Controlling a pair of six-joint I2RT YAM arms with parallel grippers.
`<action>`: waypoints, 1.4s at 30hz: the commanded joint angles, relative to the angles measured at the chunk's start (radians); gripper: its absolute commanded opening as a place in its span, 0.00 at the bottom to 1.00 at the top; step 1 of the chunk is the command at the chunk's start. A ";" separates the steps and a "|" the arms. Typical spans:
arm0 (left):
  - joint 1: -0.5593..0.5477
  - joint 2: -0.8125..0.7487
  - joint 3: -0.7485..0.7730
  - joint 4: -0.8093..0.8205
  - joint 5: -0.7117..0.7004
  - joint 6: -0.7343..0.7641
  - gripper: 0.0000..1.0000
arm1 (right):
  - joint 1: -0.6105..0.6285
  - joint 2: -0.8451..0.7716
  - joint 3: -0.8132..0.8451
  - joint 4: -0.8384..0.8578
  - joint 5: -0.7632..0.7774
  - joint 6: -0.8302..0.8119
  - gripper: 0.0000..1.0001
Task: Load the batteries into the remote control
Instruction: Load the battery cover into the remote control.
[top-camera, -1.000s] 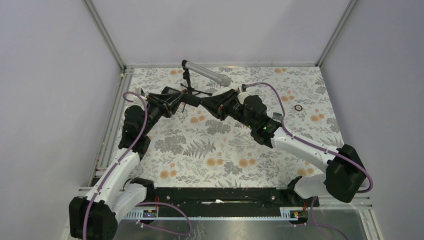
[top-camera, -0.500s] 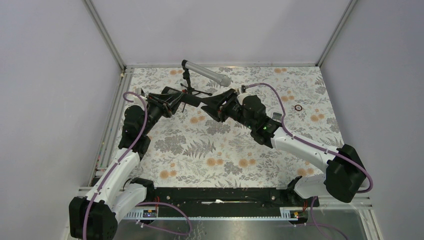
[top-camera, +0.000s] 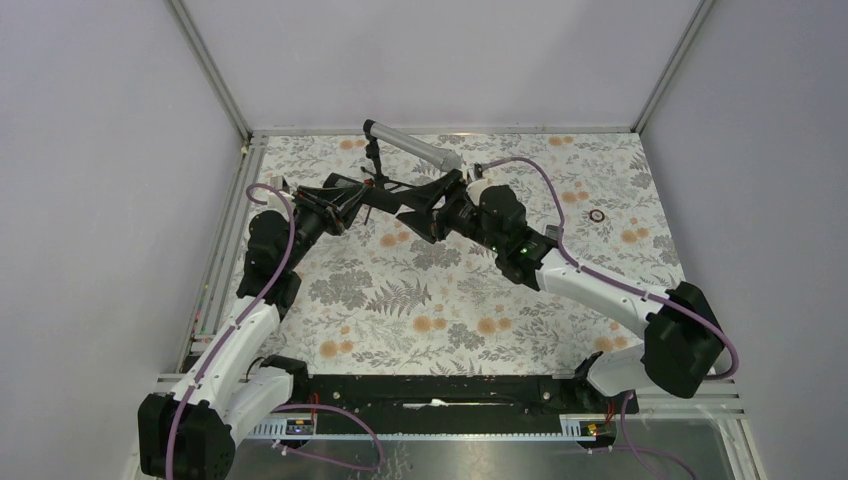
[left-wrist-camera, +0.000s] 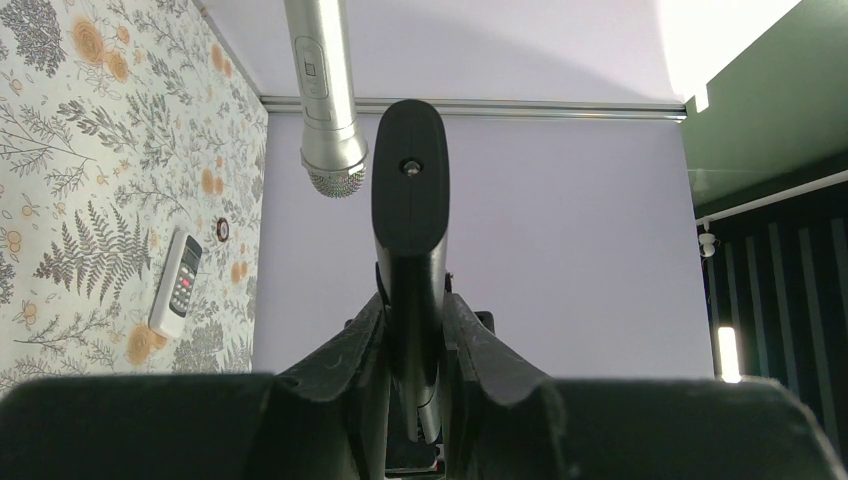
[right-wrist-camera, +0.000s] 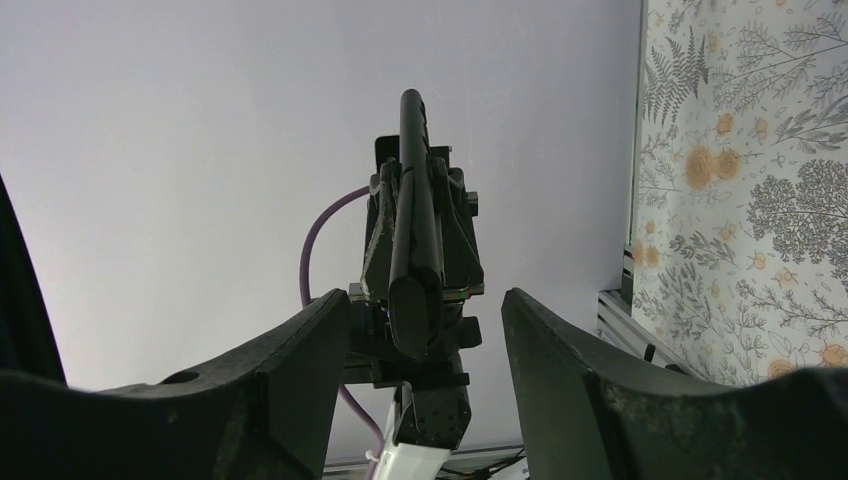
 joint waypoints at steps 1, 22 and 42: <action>-0.005 -0.006 0.026 0.041 0.002 -0.011 0.15 | 0.005 0.043 0.073 0.055 -0.055 -0.040 0.63; -0.005 -0.020 0.031 0.071 0.036 -0.033 0.15 | 0.002 0.106 0.114 -0.011 -0.133 -0.047 0.30; -0.005 0.000 0.079 0.129 0.152 0.105 0.14 | 0.001 0.162 0.220 -0.225 -0.169 -0.191 0.37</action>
